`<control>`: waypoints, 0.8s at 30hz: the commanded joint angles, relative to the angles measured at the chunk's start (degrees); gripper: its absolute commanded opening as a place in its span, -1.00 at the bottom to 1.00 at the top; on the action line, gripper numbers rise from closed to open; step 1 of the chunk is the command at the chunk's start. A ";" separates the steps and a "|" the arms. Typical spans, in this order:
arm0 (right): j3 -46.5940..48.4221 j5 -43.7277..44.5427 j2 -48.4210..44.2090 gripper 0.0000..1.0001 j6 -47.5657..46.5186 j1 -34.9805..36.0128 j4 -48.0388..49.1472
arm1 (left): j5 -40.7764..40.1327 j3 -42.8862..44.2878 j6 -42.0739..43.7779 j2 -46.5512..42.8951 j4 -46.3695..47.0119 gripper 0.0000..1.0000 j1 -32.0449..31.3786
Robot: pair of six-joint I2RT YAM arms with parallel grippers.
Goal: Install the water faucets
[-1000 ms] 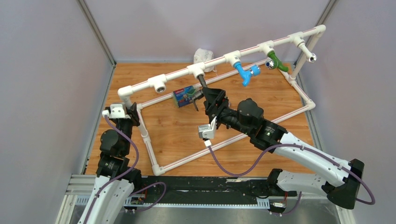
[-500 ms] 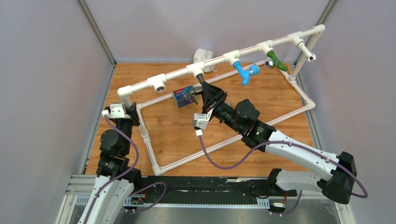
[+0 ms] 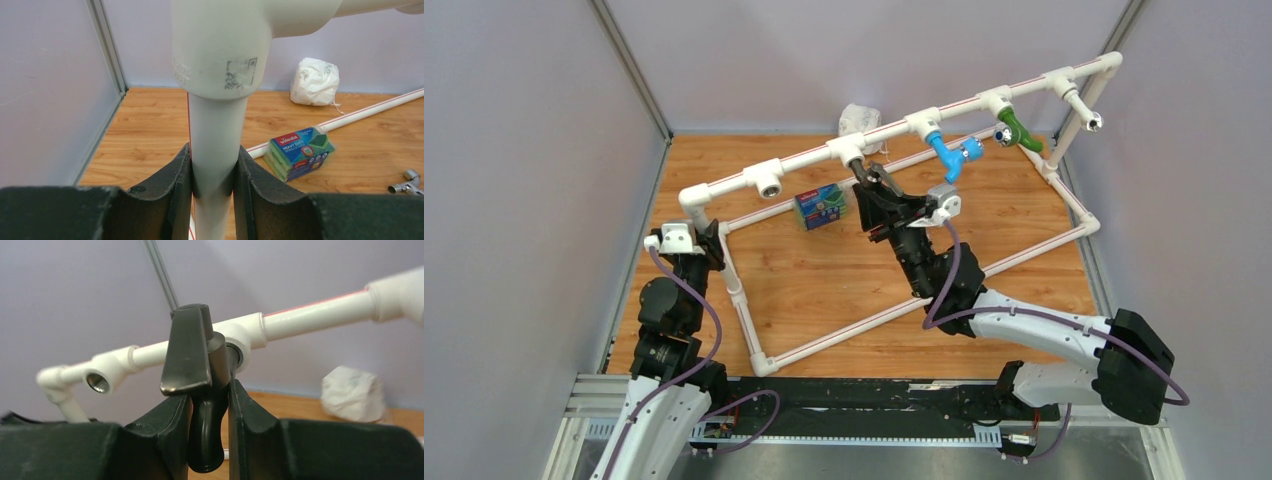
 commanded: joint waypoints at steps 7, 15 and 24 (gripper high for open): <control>0.36 24.21 -4.01 -0.23 41.56 -1.40 2.91 | -2.20 0.77 -0.66 -0.19 3.28 -1.00 0.49; -0.71 3.56 -7.34 0.88 5.79 -1.75 12.88 | -2.20 0.77 -0.58 0.07 3.36 -1.00 0.49; 2.80 -20.07 -15.08 1.00 -35.25 -1.84 -13.52 | -1.93 0.77 -0.58 0.34 3.45 -1.00 0.40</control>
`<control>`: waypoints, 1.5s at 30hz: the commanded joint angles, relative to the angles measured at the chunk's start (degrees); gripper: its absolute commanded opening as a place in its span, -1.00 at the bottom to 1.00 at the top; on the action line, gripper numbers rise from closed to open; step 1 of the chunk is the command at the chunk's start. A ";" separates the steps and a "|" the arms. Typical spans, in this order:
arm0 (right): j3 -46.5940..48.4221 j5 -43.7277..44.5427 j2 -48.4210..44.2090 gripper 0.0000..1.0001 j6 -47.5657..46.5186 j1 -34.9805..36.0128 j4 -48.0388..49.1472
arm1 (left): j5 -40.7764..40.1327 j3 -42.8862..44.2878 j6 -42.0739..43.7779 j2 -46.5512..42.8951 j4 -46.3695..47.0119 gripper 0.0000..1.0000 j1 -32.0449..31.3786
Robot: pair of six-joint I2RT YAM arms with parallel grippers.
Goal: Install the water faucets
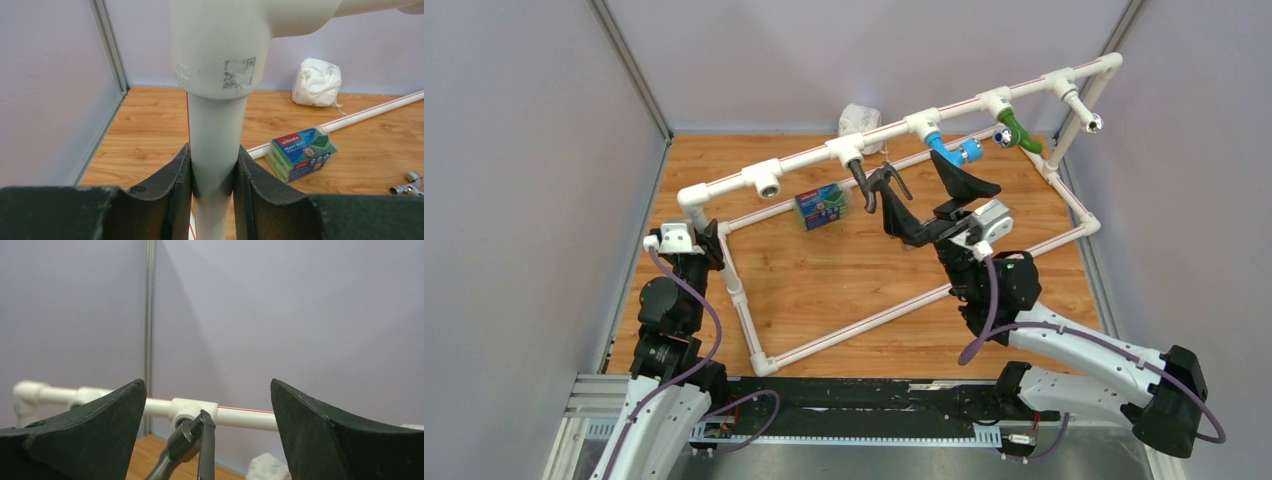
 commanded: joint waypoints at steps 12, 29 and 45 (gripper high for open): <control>14.66 -26.86 -5.14 1.00 -71.38 0.48 -64.24 | -1.85 0.77 -0.51 0.23 3.32 -1.00 0.57; 13.61 -3.92 5.23 0.97 -91.68 0.57 -49.41 | -2.02 0.77 -0.51 -0.56 3.14 -1.00 0.49; 16.16 -8.37 7.61 -0.08 -66.61 0.66 -50.45 | -2.02 0.77 -0.51 -0.57 3.23 -1.00 0.49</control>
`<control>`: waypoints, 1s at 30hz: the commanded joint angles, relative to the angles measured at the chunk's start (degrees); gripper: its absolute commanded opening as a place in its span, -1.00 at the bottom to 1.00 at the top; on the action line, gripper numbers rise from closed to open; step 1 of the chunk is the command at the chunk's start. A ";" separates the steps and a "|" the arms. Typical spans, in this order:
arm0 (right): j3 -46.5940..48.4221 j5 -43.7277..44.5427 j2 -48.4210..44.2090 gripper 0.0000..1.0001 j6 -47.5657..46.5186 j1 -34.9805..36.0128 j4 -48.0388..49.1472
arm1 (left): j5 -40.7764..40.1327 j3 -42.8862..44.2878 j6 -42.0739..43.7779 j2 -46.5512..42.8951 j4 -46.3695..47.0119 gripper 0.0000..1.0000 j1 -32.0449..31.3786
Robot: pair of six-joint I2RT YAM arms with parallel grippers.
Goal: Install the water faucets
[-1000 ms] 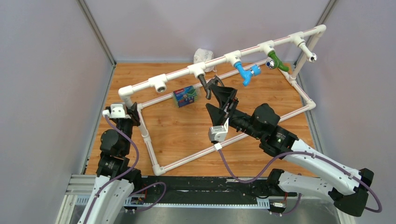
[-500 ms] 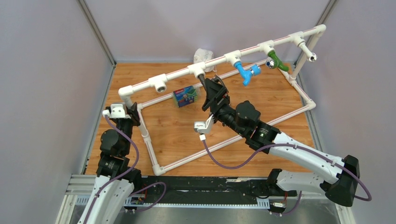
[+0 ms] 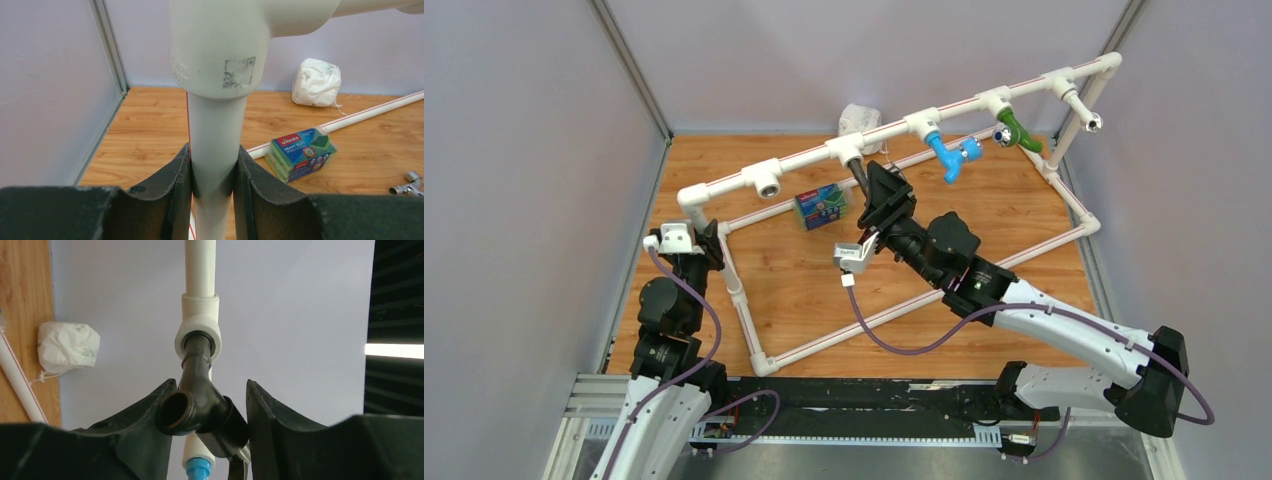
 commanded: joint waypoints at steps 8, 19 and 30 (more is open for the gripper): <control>1.85 -10.35 0.82 -0.49 47.43 -0.41 3.34 | -2.09 0.68 -0.51 -0.19 3.25 -1.00 0.57; -10.27 9.84 -0.24 -0.84 119.29 -4.71 39.73 | -2.00 0.77 -0.51 -0.37 3.25 -1.00 0.49; -11.69 26.39 2.14 -0.73 168.27 -6.04 37.28 | -2.26 0.77 -0.51 -0.63 2.99 -1.00 0.49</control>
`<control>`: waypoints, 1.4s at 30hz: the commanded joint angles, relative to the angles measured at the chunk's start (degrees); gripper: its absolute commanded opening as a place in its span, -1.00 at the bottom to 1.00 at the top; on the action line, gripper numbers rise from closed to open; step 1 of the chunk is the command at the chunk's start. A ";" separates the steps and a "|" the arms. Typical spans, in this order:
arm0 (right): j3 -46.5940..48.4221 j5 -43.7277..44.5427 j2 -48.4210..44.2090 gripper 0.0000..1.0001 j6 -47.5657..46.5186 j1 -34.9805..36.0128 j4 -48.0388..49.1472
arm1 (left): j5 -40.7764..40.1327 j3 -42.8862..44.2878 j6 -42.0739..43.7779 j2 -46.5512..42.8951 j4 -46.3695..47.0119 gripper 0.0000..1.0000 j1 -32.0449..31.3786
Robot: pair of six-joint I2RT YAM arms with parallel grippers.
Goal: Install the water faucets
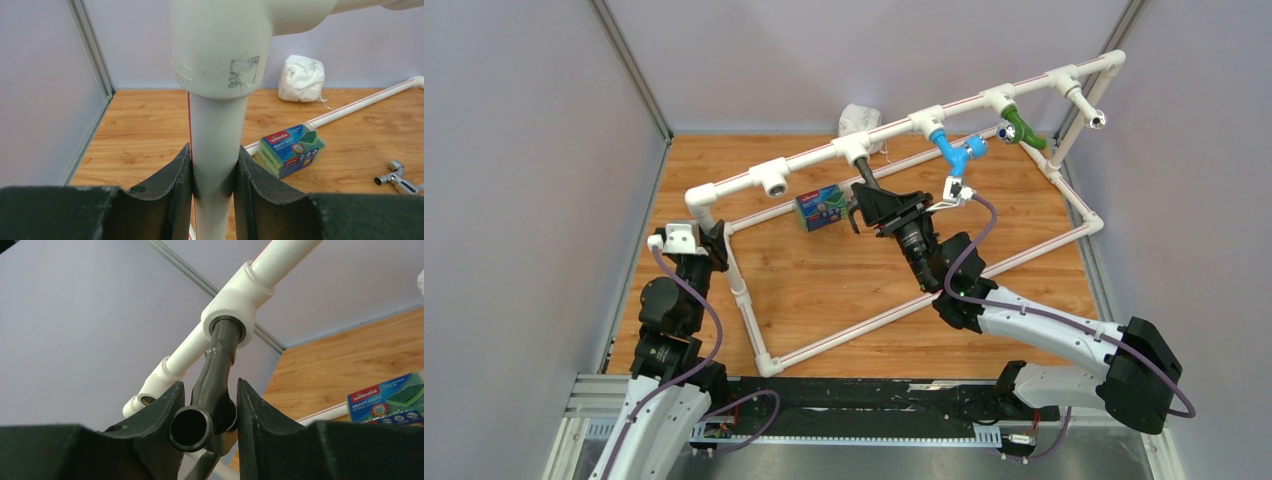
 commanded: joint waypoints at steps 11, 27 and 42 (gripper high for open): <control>0.33 1.86 -7.62 0.62 -19.24 -3.22 6.92 | -5.02 0.85 -0.44 -0.52 3.06 -1.00 0.92; 17.29 -21.11 -13.78 1.00 -112.35 2.75 -48.61 | -5.02 0.77 -0.44 -0.52 3.23 -1.00 0.92; 19.67 -11.44 -6.84 0.82 -125.64 7.15 -50.21 | -4.93 0.77 -0.44 -0.35 3.23 -1.00 1.01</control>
